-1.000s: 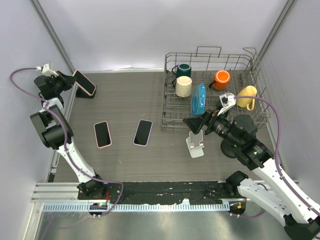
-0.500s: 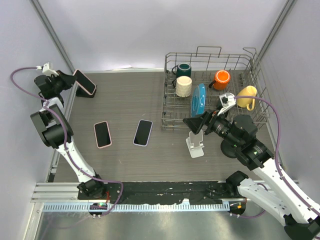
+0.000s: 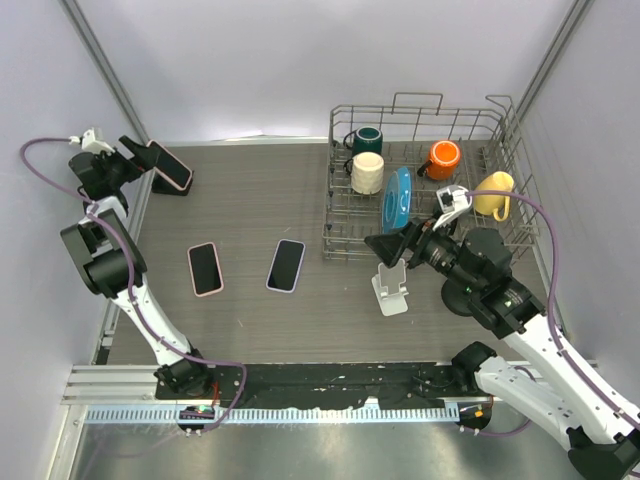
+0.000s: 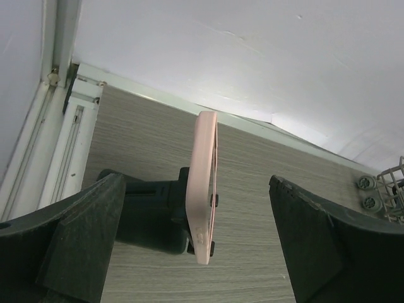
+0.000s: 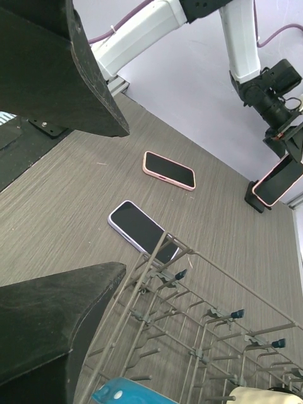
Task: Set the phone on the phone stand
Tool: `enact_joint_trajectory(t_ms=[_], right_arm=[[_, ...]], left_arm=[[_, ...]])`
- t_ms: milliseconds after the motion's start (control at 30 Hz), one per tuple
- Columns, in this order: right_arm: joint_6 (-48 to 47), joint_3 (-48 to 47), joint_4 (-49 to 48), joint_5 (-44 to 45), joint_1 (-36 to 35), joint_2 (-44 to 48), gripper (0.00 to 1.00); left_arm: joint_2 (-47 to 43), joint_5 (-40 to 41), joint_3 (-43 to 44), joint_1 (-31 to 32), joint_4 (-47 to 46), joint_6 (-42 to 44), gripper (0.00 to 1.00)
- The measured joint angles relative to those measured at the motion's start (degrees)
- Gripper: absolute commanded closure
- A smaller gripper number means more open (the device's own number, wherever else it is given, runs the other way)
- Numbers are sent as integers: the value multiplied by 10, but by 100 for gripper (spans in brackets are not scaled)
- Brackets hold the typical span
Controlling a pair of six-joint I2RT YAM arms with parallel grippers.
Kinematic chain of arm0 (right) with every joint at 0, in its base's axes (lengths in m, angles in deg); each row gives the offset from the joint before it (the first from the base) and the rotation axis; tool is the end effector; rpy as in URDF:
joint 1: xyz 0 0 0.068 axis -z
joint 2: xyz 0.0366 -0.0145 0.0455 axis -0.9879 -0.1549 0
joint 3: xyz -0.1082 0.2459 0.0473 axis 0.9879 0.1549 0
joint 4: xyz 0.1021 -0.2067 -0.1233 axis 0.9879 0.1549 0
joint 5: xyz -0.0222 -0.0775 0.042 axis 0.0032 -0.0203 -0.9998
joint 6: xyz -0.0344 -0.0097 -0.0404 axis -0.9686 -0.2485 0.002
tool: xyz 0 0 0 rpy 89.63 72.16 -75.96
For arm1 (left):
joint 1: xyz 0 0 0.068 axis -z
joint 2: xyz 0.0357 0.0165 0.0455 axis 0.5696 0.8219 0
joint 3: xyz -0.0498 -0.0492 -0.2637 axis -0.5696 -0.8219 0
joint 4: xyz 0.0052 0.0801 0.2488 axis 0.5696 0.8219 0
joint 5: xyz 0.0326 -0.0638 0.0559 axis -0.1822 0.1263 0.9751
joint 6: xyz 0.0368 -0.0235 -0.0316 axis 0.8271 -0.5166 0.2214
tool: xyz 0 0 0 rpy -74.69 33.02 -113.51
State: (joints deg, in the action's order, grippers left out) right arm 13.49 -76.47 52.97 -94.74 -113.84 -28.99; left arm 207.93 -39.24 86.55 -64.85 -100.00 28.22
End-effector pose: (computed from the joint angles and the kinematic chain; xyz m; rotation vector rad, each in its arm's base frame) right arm 0.1346 0.0941 0.3514 -0.1830 1.7295 0.9711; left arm 0.4346 0.2277 0.2309 -0.3800 1.6744 -0.5093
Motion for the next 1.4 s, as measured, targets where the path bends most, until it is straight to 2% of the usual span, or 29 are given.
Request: enact_joint_trajectory(t_ms=[100, 233, 400, 567, 667, 800, 900, 1033, 1200, 1400], right_arm=[[-3, 0, 4, 3, 0, -8, 14], [-30, -2, 40, 30, 0, -25, 14], [-66, -25, 128, 70, 0, -74, 14], [-71, -24, 184, 83, 2, -108, 14], [-71, -13, 202, 86, 2, -130, 14], [-76, -6, 222, 91, 2, -162, 14], [-80, -6, 230, 111, 2, -169, 14], [-85, -6, 232, 134, 1, -178, 14], [-93, -6, 234, 158, -4, -200, 13], [-108, -6, 228, 199, -35, -232, 13]], left_arm=[[-23, 30, -26, -1, 5, -16, 0], [-108, 87, -117, -3, 9, -56, 0], [-263, 165, -252, -7, 30, -118, 2], [-454, 213, -361, 9, 104, -168, 4], [-560, 227, -393, 71, 160, -173, 3], [-672, 223, -404, 218, 214, -153, 3], [-750, 226, -424, 354, 240, -136, 3], [-791, 226, -431, 476, 286, -108, 3], [-780, 228, -431, 555, 320, -92, 4], [-747, 227, -432, 572, 364, -86, 4]])
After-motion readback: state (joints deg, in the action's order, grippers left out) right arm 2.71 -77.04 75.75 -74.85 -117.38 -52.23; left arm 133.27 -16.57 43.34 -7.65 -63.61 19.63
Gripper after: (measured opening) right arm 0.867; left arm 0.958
